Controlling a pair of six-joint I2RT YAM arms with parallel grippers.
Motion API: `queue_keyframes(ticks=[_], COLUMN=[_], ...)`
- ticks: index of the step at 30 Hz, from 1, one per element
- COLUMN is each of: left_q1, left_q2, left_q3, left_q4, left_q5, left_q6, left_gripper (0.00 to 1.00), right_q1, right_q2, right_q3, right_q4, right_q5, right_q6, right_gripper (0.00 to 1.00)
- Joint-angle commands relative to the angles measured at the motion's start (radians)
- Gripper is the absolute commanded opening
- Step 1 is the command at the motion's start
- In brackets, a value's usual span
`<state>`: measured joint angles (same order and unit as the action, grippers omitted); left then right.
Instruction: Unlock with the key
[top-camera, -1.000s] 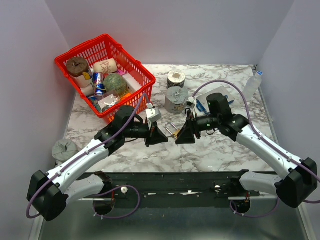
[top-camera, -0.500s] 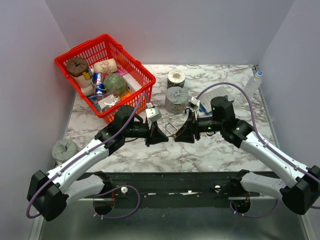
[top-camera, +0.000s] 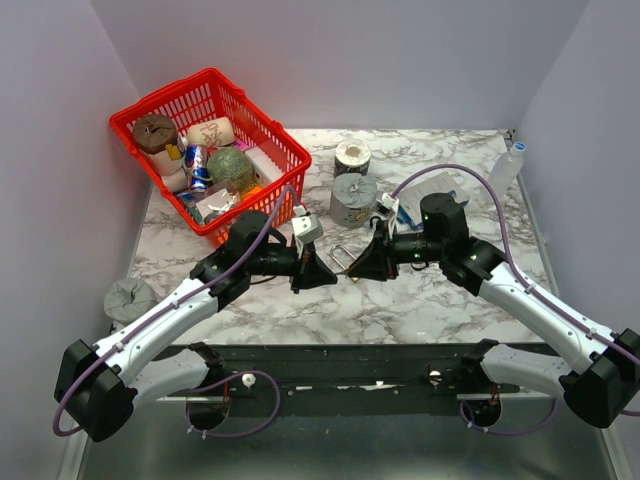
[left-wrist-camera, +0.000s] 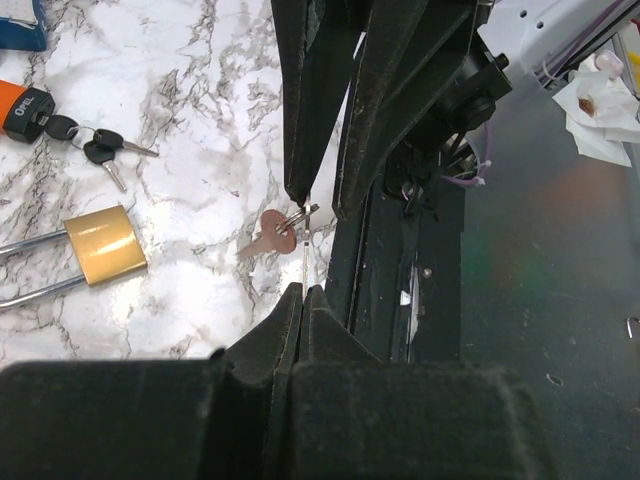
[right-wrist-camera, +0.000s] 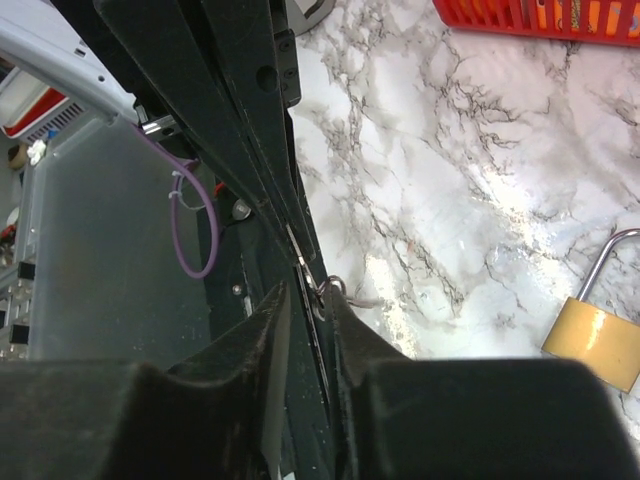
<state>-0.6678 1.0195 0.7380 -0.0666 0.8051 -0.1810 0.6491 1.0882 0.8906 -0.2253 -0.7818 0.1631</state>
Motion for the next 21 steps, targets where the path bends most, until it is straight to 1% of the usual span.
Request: queue_keyframes(ticks=[1, 8, 11, 12, 13, 16, 19, 20, 21], left_q1=[-0.001, -0.001, -0.001, -0.001, -0.001, -0.001, -0.003, -0.001, -0.001], left_q2=[0.001, 0.002, 0.002, 0.002, 0.002, 0.002, 0.004, 0.005, 0.008], left_q3=[-0.006, -0.008, -0.009, -0.009, -0.006, -0.002, 0.003, 0.004, 0.004], left_q4=[0.036, 0.036, 0.037, 0.037, 0.037, 0.025, 0.010, 0.007, 0.004], left_q5=[0.028, 0.026, 0.026, 0.023, 0.022, -0.003, -0.038, -0.043, -0.049], left_q6=[0.003, 0.002, 0.002, 0.000, -0.003, -0.003, -0.002, -0.003, -0.008], left_gripper=[0.00, 0.00, 0.00, 0.00, 0.00, 0.00, 0.26, 0.44, 0.51], right_q1=[0.012, 0.015, 0.015, 0.017, 0.017, 0.017, 0.017, 0.017, 0.015], right_q2=[0.010, 0.019, 0.021, 0.021, 0.022, 0.013, -0.010, -0.017, -0.037], right_q3=[-0.009, -0.013, -0.015, -0.015, -0.015, -0.021, -0.030, -0.042, -0.047], right_q4=[0.037, 0.040, 0.044, 0.047, 0.049, 0.058, 0.072, 0.081, 0.086], right_q5=[-0.004, -0.010, -0.017, -0.017, -0.017, 0.006, 0.090, 0.119, 0.178], right_q6=[-0.014, -0.014, -0.013, -0.013, -0.013, -0.010, -0.010, -0.014, -0.019], right_gripper=[0.24, 0.16, 0.08, 0.02, 0.01, 0.01, 0.01, 0.01, 0.01])
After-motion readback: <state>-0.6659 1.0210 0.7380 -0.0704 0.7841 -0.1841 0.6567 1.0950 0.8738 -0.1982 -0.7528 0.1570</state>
